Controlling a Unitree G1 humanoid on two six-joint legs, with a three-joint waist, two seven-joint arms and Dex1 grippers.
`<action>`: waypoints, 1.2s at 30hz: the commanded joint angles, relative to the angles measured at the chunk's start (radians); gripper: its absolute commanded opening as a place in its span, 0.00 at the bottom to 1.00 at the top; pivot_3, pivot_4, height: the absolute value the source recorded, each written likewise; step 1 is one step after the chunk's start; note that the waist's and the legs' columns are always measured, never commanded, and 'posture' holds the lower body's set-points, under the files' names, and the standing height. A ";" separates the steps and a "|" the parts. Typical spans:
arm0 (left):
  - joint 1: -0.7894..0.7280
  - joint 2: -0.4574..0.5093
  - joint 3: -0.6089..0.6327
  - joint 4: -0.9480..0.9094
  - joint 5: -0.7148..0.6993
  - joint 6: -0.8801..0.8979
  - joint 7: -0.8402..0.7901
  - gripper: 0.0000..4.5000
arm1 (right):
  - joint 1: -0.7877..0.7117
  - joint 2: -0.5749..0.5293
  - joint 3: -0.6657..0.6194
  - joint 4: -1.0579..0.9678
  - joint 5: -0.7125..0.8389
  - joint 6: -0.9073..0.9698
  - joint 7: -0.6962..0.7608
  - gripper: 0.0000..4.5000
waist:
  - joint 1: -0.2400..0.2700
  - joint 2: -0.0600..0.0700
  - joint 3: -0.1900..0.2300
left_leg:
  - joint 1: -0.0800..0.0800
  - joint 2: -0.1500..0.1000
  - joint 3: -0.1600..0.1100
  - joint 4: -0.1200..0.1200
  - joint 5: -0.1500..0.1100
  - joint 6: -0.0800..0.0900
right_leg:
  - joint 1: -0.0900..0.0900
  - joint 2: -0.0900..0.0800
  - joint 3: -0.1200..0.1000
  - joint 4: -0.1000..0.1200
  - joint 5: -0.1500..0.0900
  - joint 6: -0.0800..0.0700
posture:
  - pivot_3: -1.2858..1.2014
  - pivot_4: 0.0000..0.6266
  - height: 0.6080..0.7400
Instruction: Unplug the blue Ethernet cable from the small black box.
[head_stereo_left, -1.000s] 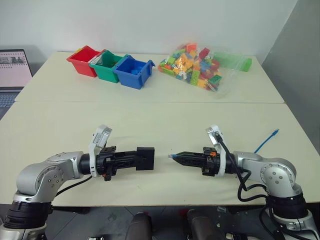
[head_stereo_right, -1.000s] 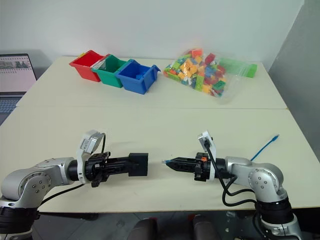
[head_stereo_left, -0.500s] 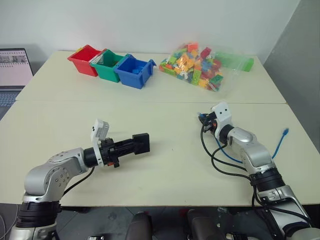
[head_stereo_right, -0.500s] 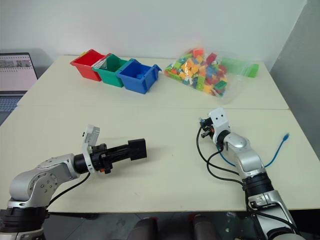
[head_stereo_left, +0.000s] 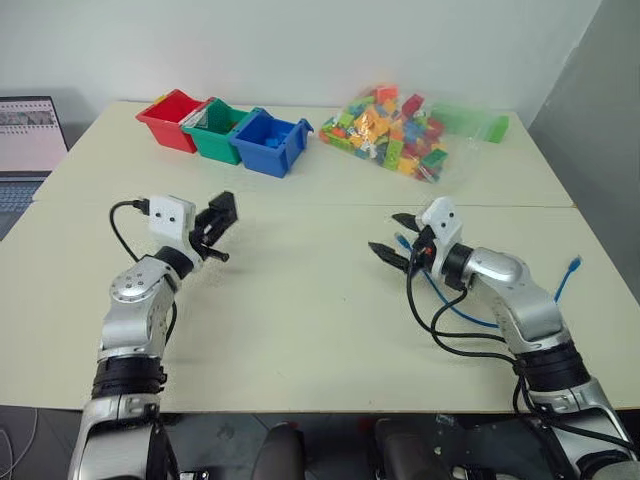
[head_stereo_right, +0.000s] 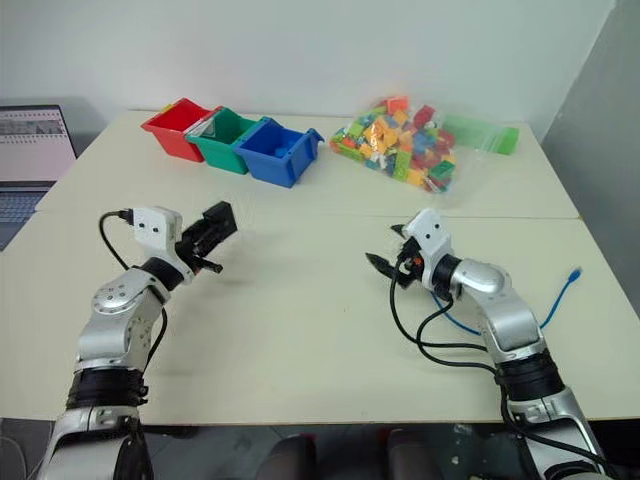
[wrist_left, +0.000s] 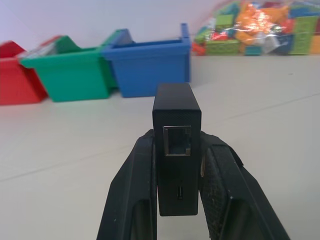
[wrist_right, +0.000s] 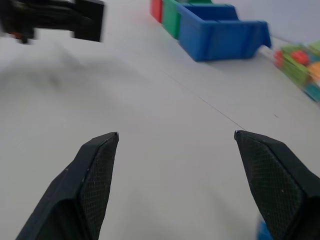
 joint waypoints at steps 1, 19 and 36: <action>-0.049 -0.018 0.013 0.173 0.038 -0.137 0.024 0.17 | -0.014 -0.012 0.006 -0.101 0.032 0.075 0.028 0.85 | 0.000 -0.001 -0.001 | 0.000 0.000 0.000 0.000 0.000 0.000 | 0.001 0.000 0.000 0.000 0.000 0.000 | 0.52 0.24 1.00; 0.240 0.001 0.071 -0.159 -0.024 0.028 0.024 0.82 | 0.016 -0.025 0.018 -0.182 0.027 0.155 0.041 0.86 | -0.004 -0.001 -0.001 | 0.000 0.001 0.000 0.001 0.000 0.000 | 0.001 0.000 0.000 0.000 0.000 0.001 | 0.52 0.24 1.00; 0.417 0.374 0.189 -0.749 -0.275 0.534 -0.325 0.82 | 0.093 -0.250 -0.212 -0.122 0.171 0.073 0.288 0.86 | -0.005 -0.001 0.000 | 0.004 0.001 0.000 -0.001 0.000 0.000 | 0.002 0.000 0.000 0.000 0.000 0.001 | 0.52 0.24 1.00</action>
